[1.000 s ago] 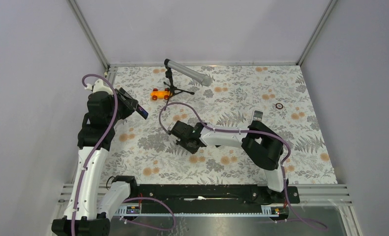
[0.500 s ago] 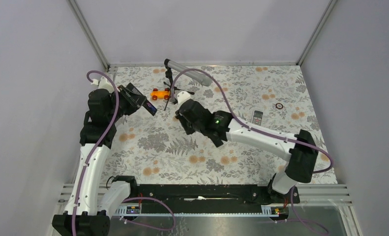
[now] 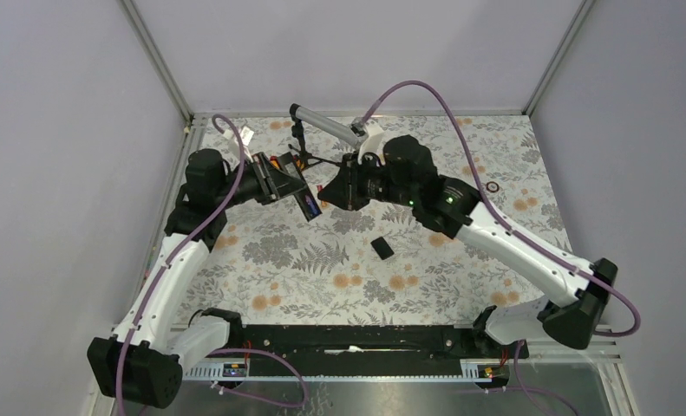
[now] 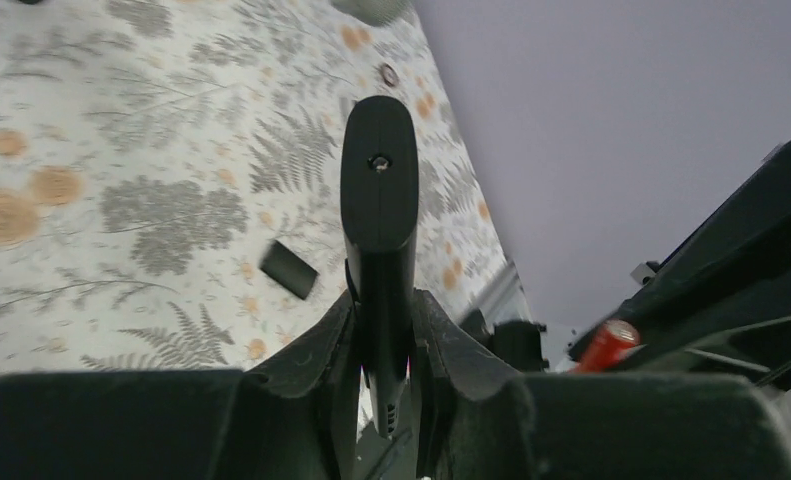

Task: Load the batteries into the remote control
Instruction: Load the battery into the remote control.

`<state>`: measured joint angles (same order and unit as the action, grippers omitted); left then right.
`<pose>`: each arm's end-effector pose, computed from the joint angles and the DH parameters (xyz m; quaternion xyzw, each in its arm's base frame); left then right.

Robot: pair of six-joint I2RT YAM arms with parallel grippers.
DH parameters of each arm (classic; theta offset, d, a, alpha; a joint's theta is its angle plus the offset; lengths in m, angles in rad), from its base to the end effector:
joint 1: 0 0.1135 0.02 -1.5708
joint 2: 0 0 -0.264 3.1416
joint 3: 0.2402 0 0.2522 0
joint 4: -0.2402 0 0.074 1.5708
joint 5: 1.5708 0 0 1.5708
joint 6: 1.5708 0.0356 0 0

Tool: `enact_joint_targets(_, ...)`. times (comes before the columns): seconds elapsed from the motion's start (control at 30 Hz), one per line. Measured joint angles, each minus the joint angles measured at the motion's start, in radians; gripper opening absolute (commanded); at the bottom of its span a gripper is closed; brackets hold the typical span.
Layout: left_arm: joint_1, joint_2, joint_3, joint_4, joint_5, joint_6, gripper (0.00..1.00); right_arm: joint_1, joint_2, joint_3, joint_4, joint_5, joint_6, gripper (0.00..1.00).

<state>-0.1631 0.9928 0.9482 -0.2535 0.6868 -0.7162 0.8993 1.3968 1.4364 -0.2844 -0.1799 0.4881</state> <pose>0.2136 -0.0580 0.3538 -0.0143 0.7832 -0.4832 0.3911 0.1956 0.2564 0.4167 -0.2144 0.7571 0.4464 0.4261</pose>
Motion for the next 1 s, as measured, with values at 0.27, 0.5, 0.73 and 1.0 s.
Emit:
enact_joint_targets(0.27, -0.066, 0.022, 0.000, 0.156, 0.183, -0.036, 0.00, 0.002, -0.146, -0.111, 0.226, -0.189, 0.006, 0.18)
enact_joint_targets(0.5, -0.084, 0.022, 0.000, 0.280, 0.279, -0.076, 0.00, 0.002, -0.209, -0.210, 0.393, -0.277, -0.014, 0.21)
enact_joint_targets(0.73, -0.087, 0.022, -0.001, 0.388, 0.303, -0.120, 0.00, 0.002, -0.216, -0.219, 0.405, -0.271, -0.093, 0.21)
enact_joint_targets(1.0, -0.087, 0.050, -0.002, 0.481, 0.304, -0.191, 0.00, 0.010, -0.188, -0.201, 0.346, -0.183, -0.186, 0.20)
